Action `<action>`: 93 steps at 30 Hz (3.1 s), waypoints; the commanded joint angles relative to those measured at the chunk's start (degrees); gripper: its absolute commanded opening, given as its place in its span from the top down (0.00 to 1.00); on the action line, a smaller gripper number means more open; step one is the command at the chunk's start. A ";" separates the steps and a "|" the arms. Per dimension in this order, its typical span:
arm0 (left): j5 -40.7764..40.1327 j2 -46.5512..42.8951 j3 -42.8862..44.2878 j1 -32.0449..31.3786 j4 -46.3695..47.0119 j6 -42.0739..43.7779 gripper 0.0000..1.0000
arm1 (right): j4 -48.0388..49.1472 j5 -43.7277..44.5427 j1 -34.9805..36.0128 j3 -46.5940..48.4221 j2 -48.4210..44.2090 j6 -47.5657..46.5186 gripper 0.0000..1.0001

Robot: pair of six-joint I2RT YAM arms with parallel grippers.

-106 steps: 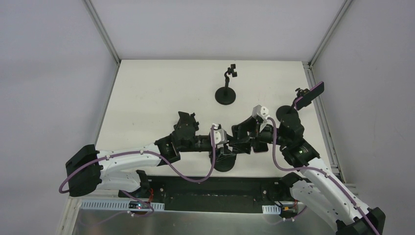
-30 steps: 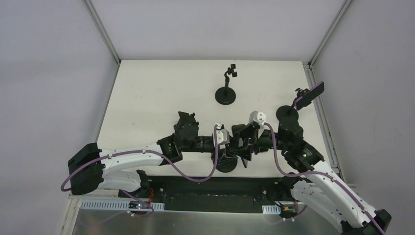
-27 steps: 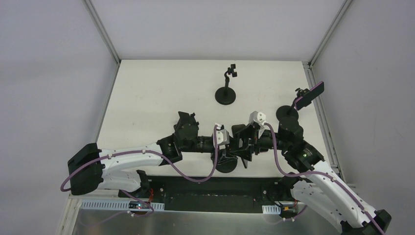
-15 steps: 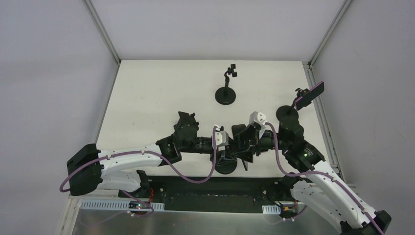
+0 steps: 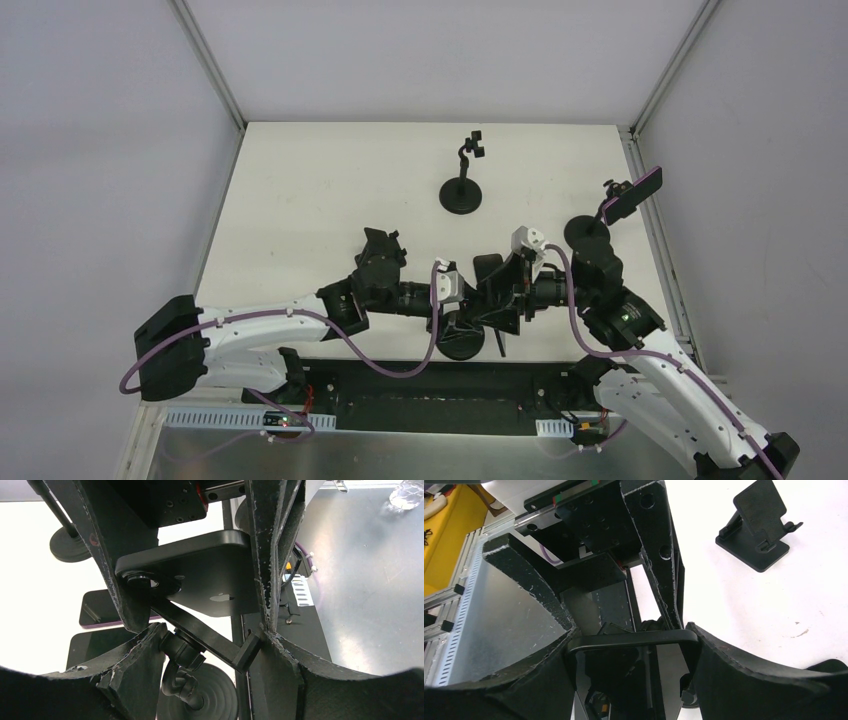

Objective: Remove the phone from the phone stand
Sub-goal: Remove the phone from the phone stand, then place the phone at the center of the board.

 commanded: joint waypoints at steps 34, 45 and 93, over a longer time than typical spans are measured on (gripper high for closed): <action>-11.54 -7.19 -5.20 -0.50 -1.36 -1.89 1.00 | 9.34 -8.37 -1.80 3.17 -6.76 11.75 1.00; -28.13 -14.19 -5.55 0.92 -13.36 1.83 1.00 | 6.32 8.42 -1.78 2.68 -8.54 12.55 1.00; -50.59 -37.08 -13.48 0.90 -30.97 -1.53 1.00 | -9.81 57.66 10.04 28.57 62.37 29.88 0.96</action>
